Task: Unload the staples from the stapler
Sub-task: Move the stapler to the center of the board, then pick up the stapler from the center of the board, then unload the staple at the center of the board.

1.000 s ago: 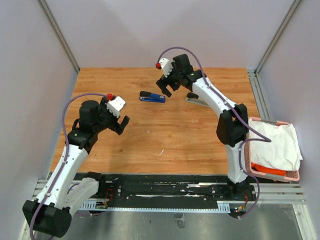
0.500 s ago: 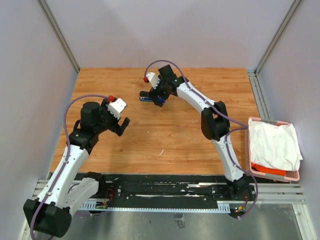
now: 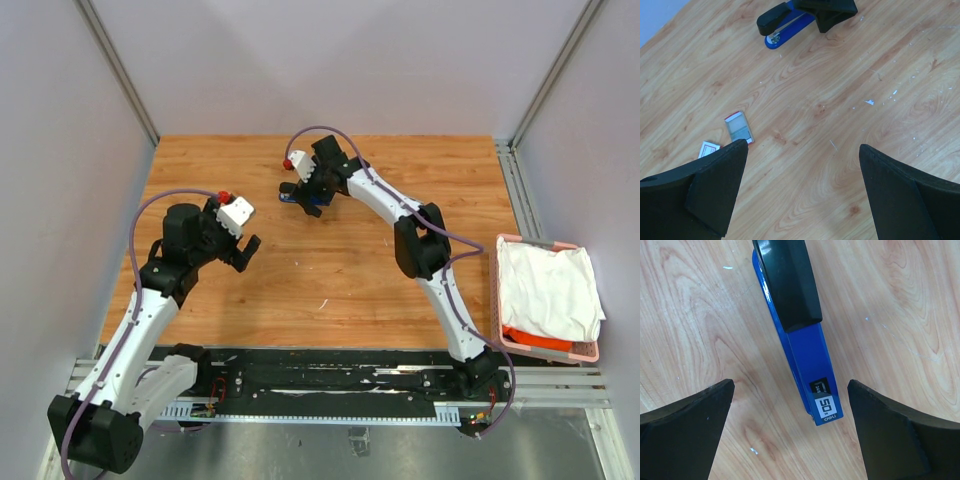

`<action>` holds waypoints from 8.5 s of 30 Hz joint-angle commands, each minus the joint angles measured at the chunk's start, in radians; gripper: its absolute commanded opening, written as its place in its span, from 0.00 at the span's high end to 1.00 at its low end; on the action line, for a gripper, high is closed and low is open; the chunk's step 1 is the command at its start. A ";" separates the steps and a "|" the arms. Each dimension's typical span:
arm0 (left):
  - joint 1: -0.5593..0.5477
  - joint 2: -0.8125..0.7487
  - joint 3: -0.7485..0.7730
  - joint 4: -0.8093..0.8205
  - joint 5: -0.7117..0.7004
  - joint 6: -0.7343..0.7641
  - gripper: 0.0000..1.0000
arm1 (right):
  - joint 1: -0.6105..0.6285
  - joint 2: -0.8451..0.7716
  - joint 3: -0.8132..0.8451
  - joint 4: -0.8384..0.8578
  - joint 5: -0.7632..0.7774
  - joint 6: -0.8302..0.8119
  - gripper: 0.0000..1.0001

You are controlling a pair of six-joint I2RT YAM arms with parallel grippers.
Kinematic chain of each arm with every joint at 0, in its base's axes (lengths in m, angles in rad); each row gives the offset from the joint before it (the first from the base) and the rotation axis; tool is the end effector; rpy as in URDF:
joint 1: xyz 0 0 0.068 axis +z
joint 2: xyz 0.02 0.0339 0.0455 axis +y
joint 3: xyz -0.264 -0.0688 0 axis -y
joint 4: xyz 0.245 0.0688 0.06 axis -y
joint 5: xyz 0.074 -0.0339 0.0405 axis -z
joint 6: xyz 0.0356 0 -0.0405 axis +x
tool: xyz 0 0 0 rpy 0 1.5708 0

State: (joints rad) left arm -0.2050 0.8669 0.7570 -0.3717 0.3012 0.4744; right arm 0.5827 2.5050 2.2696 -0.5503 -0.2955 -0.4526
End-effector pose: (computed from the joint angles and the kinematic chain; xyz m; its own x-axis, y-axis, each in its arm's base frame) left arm 0.1887 -0.0500 0.2975 -0.1970 0.4865 -0.8512 0.6091 0.7410 0.2826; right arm 0.4626 0.3173 0.1952 -0.2258 -0.6498 -0.7258 -0.8863 0.4463 -0.1239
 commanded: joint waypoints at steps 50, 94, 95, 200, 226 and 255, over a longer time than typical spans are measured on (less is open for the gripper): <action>0.007 0.015 -0.015 0.006 0.073 0.035 0.02 | 0.065 -0.210 -0.386 0.041 -0.125 -0.021 0.75; 0.007 -0.006 0.001 -0.070 0.259 0.075 0.02 | 0.084 -0.659 -1.012 -0.059 -0.148 -0.463 0.44; 0.007 -0.007 -0.005 -0.061 0.258 0.072 0.02 | 0.084 -0.663 -1.001 -0.070 -0.159 -0.456 0.41; -0.135 0.556 -0.024 0.568 0.645 0.113 0.06 | 0.032 -0.867 -1.195 0.653 -0.369 0.038 0.99; -0.196 0.904 0.395 0.234 0.653 0.258 0.27 | -0.082 -0.736 -1.010 0.512 -0.566 0.002 0.99; -0.194 0.853 0.303 0.306 0.665 0.224 0.36 | -0.115 -0.771 -1.134 0.692 -0.685 0.124 0.99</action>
State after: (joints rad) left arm -0.3943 1.7344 1.0256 0.0010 0.9611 0.6388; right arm 0.4892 1.7916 1.1400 0.0811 -0.9184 -0.3431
